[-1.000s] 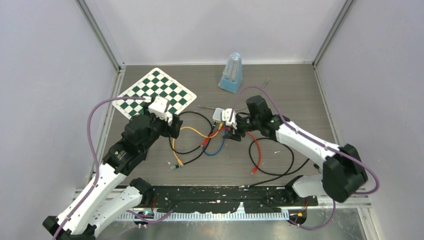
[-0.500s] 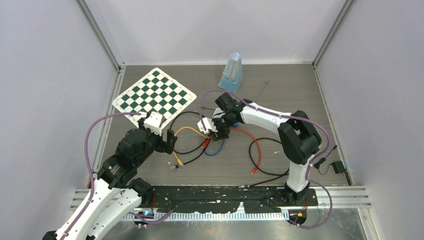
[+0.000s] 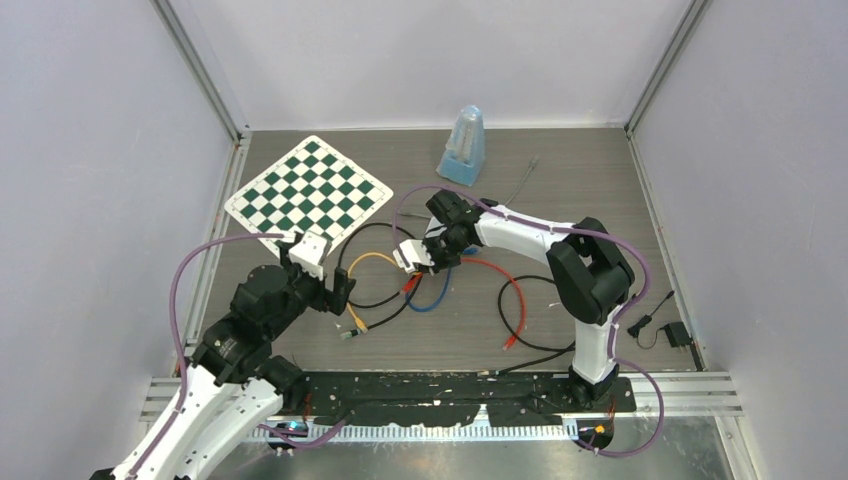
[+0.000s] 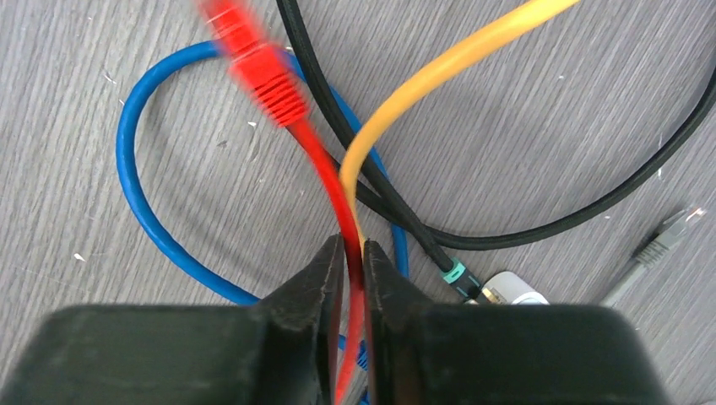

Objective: Insert the plug into the switch port
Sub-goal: Pick up the connector from the center of the board.

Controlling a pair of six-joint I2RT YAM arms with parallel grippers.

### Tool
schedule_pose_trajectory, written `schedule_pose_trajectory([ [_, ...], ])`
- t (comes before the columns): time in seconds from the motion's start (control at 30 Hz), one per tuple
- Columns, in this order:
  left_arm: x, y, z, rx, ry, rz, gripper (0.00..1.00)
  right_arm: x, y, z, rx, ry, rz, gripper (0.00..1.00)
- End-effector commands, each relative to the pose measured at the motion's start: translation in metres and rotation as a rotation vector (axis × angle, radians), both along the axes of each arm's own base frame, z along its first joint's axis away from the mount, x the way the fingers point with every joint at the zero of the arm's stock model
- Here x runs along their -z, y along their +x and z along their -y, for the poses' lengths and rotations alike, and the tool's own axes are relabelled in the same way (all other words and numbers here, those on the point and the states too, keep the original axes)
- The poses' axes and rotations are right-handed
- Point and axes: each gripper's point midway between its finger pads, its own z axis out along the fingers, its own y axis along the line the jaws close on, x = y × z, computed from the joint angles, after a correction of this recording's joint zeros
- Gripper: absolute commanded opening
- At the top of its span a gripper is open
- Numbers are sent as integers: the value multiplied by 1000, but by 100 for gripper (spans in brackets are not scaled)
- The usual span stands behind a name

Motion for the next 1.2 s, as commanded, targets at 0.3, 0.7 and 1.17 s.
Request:
schedule_pose_trajectory([
  [0.3,-33,-11,44,333,-38,265,75,-84,10,4,-19,65,135,5],
  [0.7,-56,0,73,458,-48,375,70,-143,-13,13,-42,154,47,5],
  [1.17,-60,28,94,401,-155,278,66,-165,-22,11,31,233,21,5],
])
